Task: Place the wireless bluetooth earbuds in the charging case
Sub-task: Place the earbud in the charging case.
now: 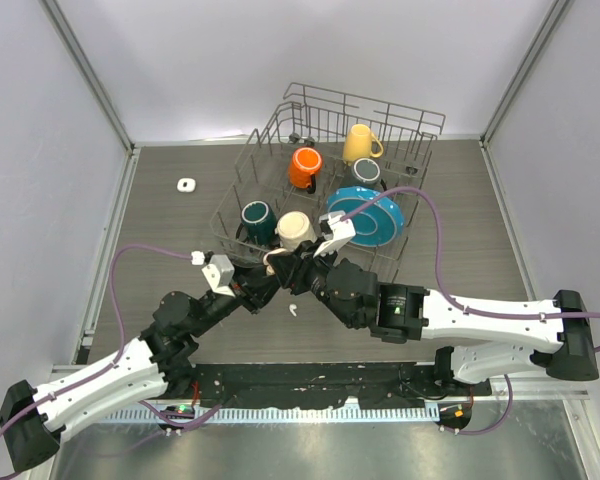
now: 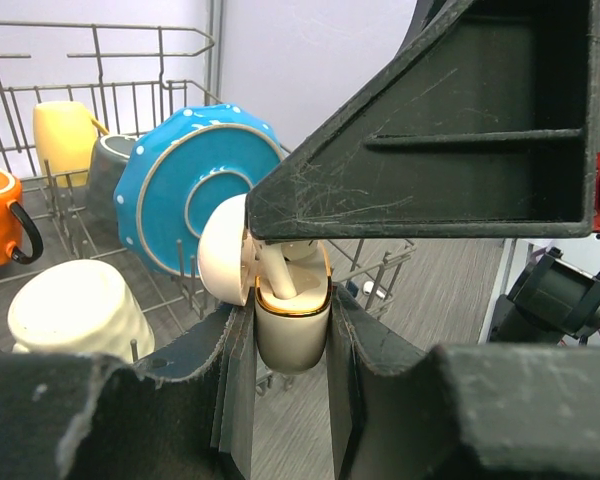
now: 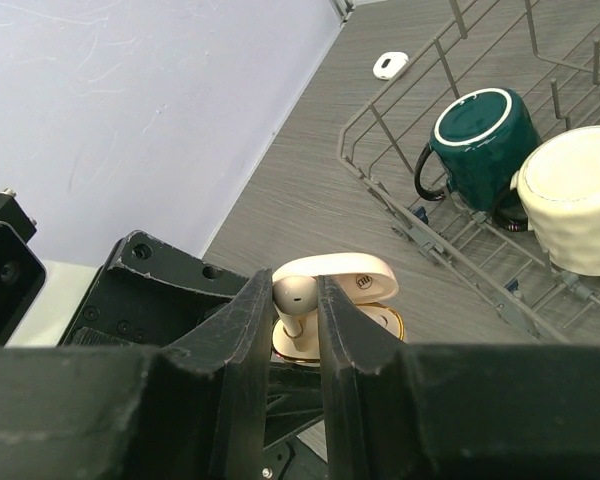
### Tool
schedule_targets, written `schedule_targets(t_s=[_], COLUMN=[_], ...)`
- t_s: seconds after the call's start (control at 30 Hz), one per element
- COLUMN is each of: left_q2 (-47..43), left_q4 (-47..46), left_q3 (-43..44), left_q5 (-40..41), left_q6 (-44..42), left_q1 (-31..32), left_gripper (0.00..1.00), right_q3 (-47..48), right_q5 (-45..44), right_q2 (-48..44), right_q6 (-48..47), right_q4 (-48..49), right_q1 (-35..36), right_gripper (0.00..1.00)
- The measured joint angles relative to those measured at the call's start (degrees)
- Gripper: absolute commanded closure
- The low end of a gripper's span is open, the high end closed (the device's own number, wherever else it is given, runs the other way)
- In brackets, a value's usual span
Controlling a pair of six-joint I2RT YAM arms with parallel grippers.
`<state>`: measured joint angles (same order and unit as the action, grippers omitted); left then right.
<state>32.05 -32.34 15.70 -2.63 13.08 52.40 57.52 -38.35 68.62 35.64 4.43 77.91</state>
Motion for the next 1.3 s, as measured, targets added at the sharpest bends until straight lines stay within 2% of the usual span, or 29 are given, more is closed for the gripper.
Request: schedule_targets(t_s=[0.97, 1.03, 1.17, 1.23, 1.27, 1.3], left_q2=[-0.9, -0.9, -0.9, -0.9, -0.9, -0.9], left_q4=[0.4, 0.4, 0.4, 0.3, 0.2, 0.1], left_q3=[-0.1, -0.1, -0.1, -0.1, -0.1, -0.1], left_q5=[0.6, 0.6, 0.7, 0.7, 0.7, 0.6], left_q6=[-0.1, -0.1, -0.2, -0.2, -0.2, -0.2], left_q1=[0.0, 0.0, 0.0, -0.1, -0.1, -0.1], left_gripper=[1.0, 1.0, 1.0, 1.0, 1.0, 1.0], right_q3=[5.0, 5.6, 7.6, 8.7, 9.4, 9.7], right_q5=[0.8, 0.7, 0.5, 0.5, 0.6, 0.8], right_q2=[1.4, 1.8, 2.8, 3.3, 3.6, 3.7], right_q6=[-0.2, -0.3, -1.0, -1.3, -1.5, -1.7], right_q4=[-9.7, -10.4, -12.7, -14.0, -14.6, -15.2], right_q1=[0.9, 1.0, 1.0, 1.0, 1.0, 1.0], right_gripper=[0.99, 0.91, 0.7, 0.67, 0.56, 0.53])
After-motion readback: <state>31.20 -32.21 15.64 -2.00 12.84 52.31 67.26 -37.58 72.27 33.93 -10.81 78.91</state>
